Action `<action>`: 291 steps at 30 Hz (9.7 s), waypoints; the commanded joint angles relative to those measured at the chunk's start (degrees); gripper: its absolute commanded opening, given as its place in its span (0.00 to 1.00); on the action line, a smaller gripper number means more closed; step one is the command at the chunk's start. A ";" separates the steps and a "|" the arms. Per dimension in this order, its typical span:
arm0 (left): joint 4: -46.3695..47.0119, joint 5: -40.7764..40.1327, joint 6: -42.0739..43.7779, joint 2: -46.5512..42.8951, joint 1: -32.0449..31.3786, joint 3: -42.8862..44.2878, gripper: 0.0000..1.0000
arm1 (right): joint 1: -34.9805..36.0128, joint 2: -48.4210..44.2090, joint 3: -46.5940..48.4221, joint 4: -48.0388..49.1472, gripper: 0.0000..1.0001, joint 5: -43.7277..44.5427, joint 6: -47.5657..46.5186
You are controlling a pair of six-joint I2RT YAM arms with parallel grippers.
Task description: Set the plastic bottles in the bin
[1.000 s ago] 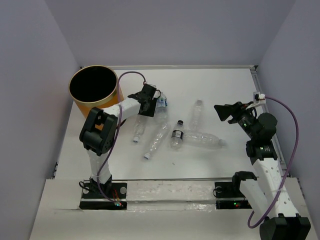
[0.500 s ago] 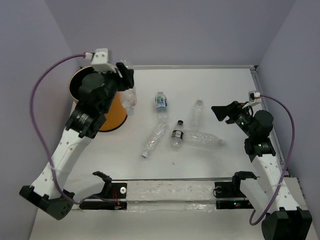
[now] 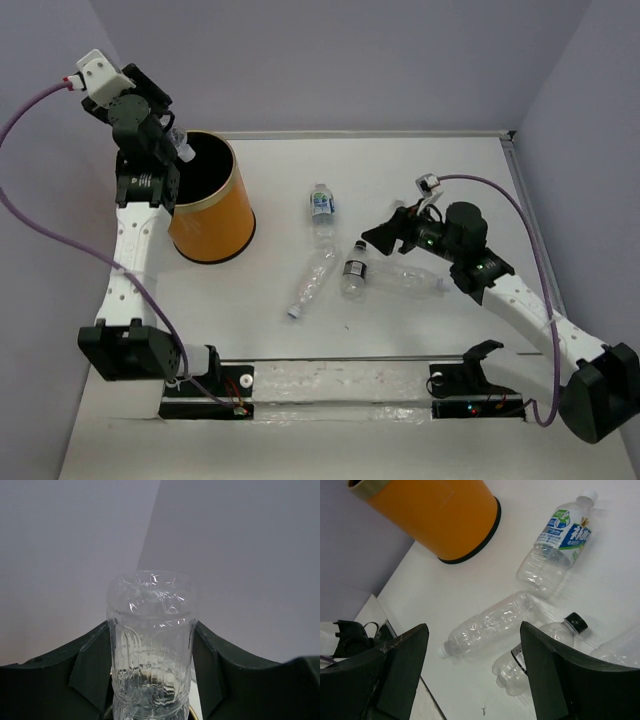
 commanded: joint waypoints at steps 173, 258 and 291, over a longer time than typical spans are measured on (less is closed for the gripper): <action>-0.43 -1.19 -0.19 -2.76 -8.91 1.83 0.55 | -1.46 36.08 18.19 -10.54 1.00 37.63 -9.01; -7.54 29.57 -14.60 20.63 -49.50 -32.27 0.63 | 1.86 20.43 33.39 -7.11 0.43 15.74 -8.83; -41.64 -19.91 -11.53 -50.91 -45.46 -24.02 0.48 | 13.48 65.04 101.04 0.54 0.42 15.57 -5.85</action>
